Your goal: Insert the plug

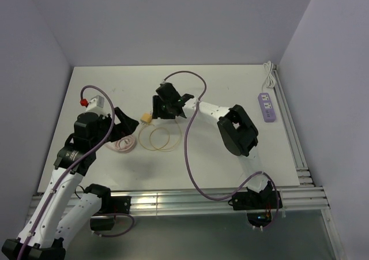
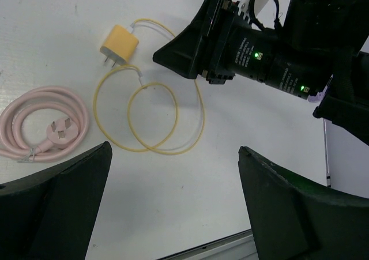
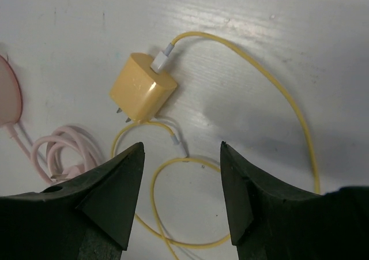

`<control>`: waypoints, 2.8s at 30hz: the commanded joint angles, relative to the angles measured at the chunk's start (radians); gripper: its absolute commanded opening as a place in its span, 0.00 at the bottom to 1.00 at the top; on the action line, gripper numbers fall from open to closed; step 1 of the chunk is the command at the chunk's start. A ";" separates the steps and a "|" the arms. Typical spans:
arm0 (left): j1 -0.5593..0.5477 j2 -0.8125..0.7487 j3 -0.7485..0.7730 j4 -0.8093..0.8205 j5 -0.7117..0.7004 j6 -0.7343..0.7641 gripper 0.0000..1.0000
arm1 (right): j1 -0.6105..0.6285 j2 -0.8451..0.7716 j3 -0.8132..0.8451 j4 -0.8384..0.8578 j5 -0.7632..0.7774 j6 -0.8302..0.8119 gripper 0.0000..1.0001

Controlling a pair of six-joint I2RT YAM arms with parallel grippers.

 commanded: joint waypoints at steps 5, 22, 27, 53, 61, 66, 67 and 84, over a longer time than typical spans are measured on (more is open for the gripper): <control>-0.004 -0.010 0.002 0.031 0.060 0.029 0.94 | -0.107 -0.055 -0.037 0.038 -0.021 -0.154 0.63; -0.004 0.010 -0.001 0.051 0.103 0.018 0.91 | -0.167 0.095 0.087 -0.031 -0.241 -0.401 0.63; -0.004 0.012 -0.001 0.048 0.099 0.017 0.91 | -0.165 0.130 0.112 -0.017 -0.296 -0.387 0.61; -0.004 0.106 0.025 0.025 0.080 -0.052 0.82 | -0.164 -0.152 0.003 0.060 -0.380 -0.363 0.00; -0.004 0.153 0.011 0.055 0.135 -0.080 0.81 | -0.147 -0.344 -0.152 0.020 -0.313 -0.389 0.00; -0.004 0.188 0.002 0.095 0.185 -0.103 0.81 | -0.110 -0.414 -0.207 -0.023 -0.275 -0.428 0.00; -0.004 0.201 0.003 0.095 0.188 -0.103 0.81 | -0.104 -0.416 -0.212 -0.031 -0.256 -0.432 0.00; -0.004 0.167 0.060 -0.041 0.036 -0.094 0.83 | 0.083 -0.428 -0.388 0.032 -0.222 -0.383 0.02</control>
